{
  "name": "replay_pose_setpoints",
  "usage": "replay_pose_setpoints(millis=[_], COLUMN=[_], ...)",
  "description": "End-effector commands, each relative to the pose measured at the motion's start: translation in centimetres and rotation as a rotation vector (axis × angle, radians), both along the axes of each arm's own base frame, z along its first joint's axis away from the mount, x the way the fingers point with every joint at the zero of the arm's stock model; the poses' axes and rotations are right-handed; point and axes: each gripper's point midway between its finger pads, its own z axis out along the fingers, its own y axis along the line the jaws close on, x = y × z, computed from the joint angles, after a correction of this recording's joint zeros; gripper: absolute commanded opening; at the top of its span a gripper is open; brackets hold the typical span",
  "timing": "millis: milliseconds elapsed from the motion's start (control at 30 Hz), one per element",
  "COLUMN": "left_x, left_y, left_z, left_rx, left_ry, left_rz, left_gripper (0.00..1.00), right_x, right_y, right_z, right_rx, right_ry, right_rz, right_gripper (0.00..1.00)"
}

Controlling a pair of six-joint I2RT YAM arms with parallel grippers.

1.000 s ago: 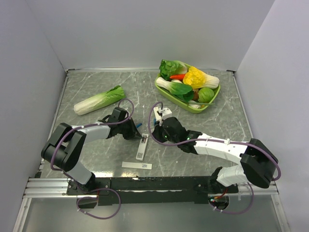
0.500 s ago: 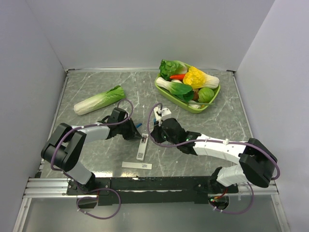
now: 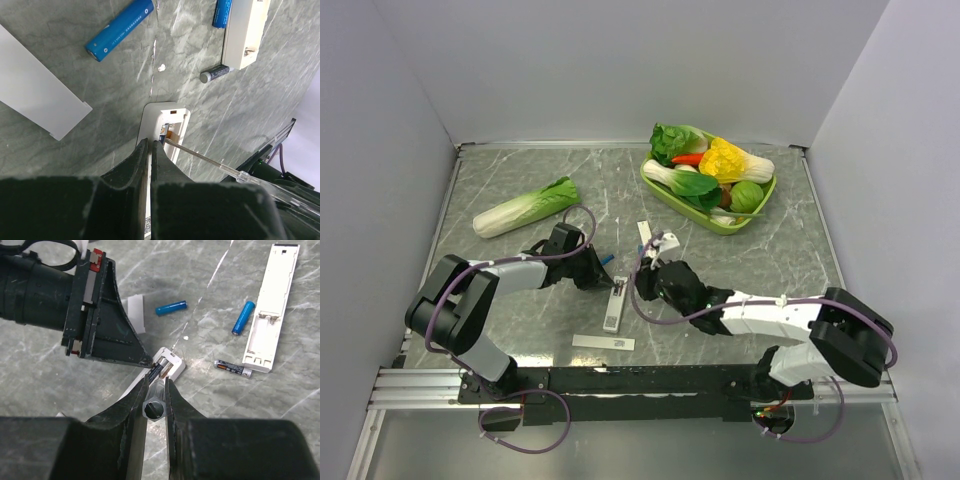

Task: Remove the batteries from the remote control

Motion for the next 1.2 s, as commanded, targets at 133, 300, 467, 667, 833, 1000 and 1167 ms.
replay_pose_setpoints(millis=[133, 300, 467, 667, 833, 1000, 1167], left_x=[-2.3, -2.4, -2.6, -2.5, -2.7, -2.5, -2.4], left_y=[0.7, 0.7, 0.8, 0.4, 0.4, 0.4, 0.4], left_z=[-2.7, -3.1, -3.2, -2.8, -3.1, -2.9, -2.9], left_rx=[0.056, 0.051, 0.052, 0.023, 0.029, 0.031, 0.037], left_ry=[0.104, 0.114, 0.121, 0.110, 0.117, 0.111, 0.108], left_rz=[-0.004, 0.003, 0.008, 0.003, 0.000, 0.000, -0.004], left_gripper=[0.06, 0.06, 0.05, 0.04, 0.04, 0.04, 0.04], right_x=[-5.9, -6.6, -7.1, -6.4, -5.0, -4.3, -4.0], right_y=[-2.9, -3.6, -4.0, -3.3, -2.1, -1.8, -2.4], right_z=[-7.3, -8.1, -9.0, -7.9, -5.3, -3.8, -1.9], right_rx=[-0.010, -0.002, 0.006, -0.008, -0.056, -0.091, -0.131], right_ry=[0.151, 0.168, 0.182, 0.151, 0.101, 0.074, 0.049], right_rz=[0.082, 0.081, 0.076, 0.085, 0.098, 0.105, 0.112], right_gripper=[0.00, 0.00, 0.00, 0.00, 0.00, 0.00, 0.00])
